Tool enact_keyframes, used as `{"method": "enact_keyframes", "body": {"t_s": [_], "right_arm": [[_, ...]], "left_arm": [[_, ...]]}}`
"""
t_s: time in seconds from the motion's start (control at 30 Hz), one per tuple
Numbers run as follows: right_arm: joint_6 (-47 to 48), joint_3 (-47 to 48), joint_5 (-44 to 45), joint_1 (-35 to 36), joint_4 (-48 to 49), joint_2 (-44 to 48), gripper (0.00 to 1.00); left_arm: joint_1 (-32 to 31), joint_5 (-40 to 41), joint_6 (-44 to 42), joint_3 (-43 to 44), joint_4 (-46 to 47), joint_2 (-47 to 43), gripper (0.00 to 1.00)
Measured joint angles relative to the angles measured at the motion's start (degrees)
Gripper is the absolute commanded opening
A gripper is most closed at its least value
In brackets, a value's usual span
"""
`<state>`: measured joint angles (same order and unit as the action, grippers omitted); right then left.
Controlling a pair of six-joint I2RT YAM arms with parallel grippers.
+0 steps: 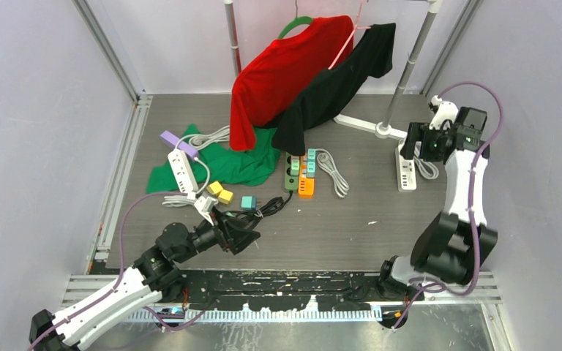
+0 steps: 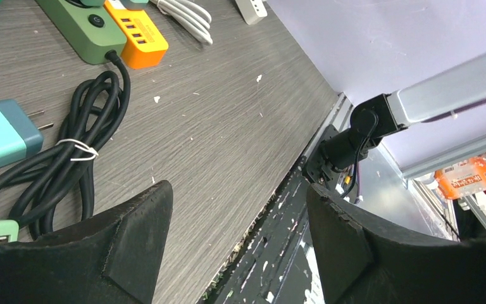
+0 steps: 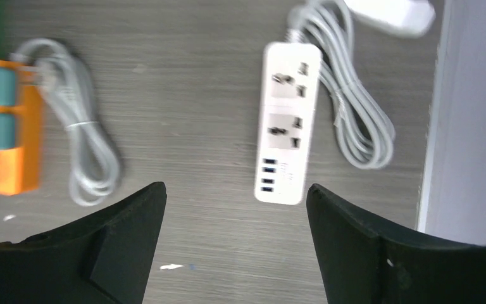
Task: Pull the plug off the socket
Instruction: Place the socket at the center of the board.
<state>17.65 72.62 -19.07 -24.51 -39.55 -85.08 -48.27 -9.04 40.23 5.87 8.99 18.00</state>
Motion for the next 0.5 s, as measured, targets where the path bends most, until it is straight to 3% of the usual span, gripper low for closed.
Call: {"method": "enact_keyframes", "body": {"t_s": [0.2,0.33,0.5], "right_arm": [[-4.0,-3.8,-17.4,0.0,2.1,15.7,0.98],[-9.7,-5.6,-28.7,0.0,5.5,21.0,1.00],[-20.5,-13.1,-42.0,0.0,17.5,25.2,1.00]], "left_arm": [[0.0,0.7,0.4,5.8,-0.6,7.8,0.76],[0.0,2.9,1.0,13.1,-3.2,15.6,0.74],[-1.7,9.2,1.8,25.4,-8.4,28.5,0.70]]}}
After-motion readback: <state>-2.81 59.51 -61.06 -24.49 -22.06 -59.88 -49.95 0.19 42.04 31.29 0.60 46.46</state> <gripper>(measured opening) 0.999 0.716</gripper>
